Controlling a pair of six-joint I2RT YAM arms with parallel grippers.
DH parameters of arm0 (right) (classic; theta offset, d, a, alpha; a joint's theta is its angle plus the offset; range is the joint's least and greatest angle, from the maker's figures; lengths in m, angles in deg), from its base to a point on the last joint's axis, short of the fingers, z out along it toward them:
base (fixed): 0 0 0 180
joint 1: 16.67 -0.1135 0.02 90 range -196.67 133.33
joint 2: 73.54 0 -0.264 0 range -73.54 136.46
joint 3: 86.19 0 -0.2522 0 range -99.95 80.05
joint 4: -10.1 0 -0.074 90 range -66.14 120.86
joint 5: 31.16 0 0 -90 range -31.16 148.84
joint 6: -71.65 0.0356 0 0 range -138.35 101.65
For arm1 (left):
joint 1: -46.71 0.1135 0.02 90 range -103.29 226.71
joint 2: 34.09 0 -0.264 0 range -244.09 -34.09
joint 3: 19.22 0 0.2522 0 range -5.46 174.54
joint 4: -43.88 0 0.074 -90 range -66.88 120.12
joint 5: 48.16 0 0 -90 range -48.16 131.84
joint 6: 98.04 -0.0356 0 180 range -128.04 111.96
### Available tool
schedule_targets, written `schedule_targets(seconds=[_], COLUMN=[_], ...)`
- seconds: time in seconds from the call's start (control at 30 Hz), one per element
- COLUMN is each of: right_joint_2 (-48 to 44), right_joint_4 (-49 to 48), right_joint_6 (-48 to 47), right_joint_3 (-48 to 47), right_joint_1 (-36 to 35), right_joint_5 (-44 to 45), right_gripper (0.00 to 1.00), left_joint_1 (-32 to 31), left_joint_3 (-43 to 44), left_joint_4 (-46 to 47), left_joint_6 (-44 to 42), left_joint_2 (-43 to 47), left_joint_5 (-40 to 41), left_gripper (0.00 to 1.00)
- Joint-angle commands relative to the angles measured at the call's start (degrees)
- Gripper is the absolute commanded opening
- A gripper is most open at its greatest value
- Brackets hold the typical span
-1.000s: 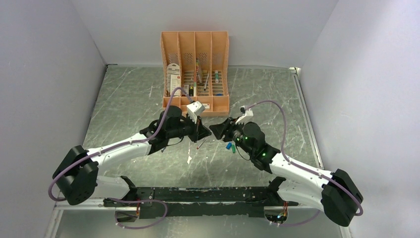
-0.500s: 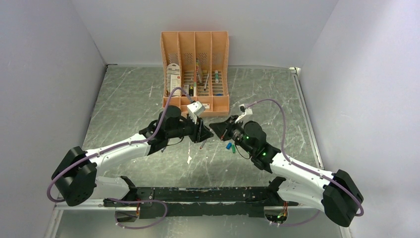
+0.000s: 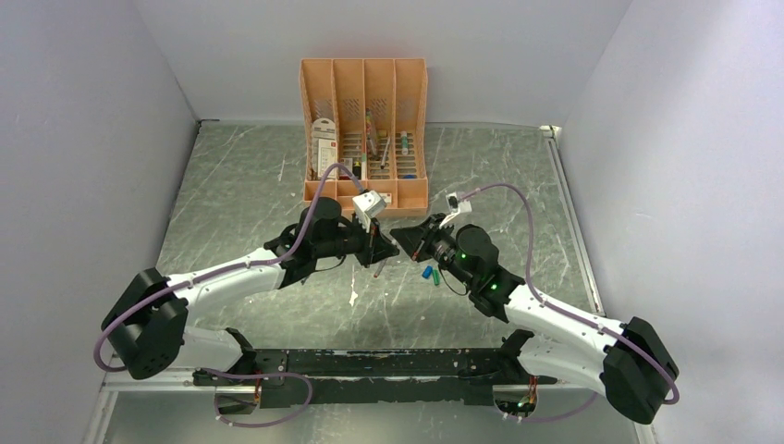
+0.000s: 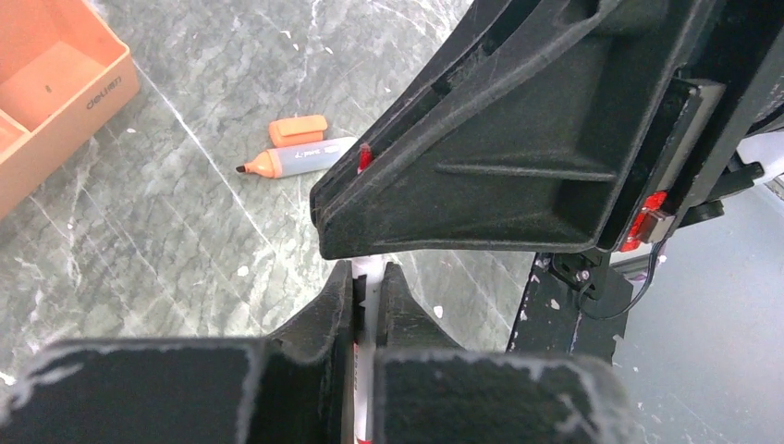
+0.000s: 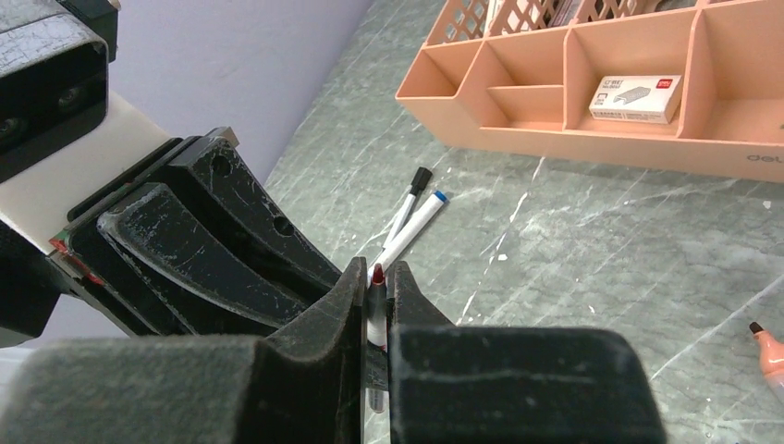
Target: Insert the pens into the pen caps
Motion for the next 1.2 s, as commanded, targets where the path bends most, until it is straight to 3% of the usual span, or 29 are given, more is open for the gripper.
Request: schedule_targets(seconds=[0.0,0.03,0.17,0.23,0.4,0.47,0.57,0.87,1.17], right_joint_2=[-1.6,-2.1,-7.2,-10.9,-11.5,-9.6,-8.3,-5.3,2.5], right_joint_4=[-2.3,-1.6,6.0,12.7,38.4,47.0,54.7,55.9,51.5], right_joint_6=[0.7,0.7,0.3,-0.7,1.9,4.4,6.8,9.2,7.3], right_joint_3=[0.0,0.1,0.3,-0.2,-5.0,-6.5,-6.8,-2.2,-3.0], right_joint_1=[-0.1,-0.1,-0.1,-0.1,0.2,0.2,0.1,0.0,0.0], right_joint_5=[-0.2,0.8,8.3,13.3,23.2,23.6,21.4,15.1,18.1], right_gripper=[0.00,0.00,0.35,0.39,0.36,0.30,0.29,0.31,0.33], left_joint_1=[-0.4,-0.3,-0.3,-0.3,-0.3,-0.3,-0.3,-0.3,-0.3], left_joint_3=[1.0,0.9,0.0,-0.5,-1.8,-2.1,-2.2,-1.5,-4.3], left_joint_4=[2.9,2.9,1.5,0.7,0.9,1.6,2.5,1.6,1.8], left_joint_6=[0.4,0.3,-1.2,-2.4,-3.9,-4.1,-4.5,-5.6,-4.7], left_joint_2=[-0.7,-0.5,0.6,1.1,2.4,2.6,2.3,2.0,5.1], left_joint_5=[-1.0,-0.6,2.3,3.7,4.9,4.6,3.8,3.8,4.3], left_gripper=[0.07,0.07,0.07,0.07,0.07,0.07,0.07,0.07,0.07])
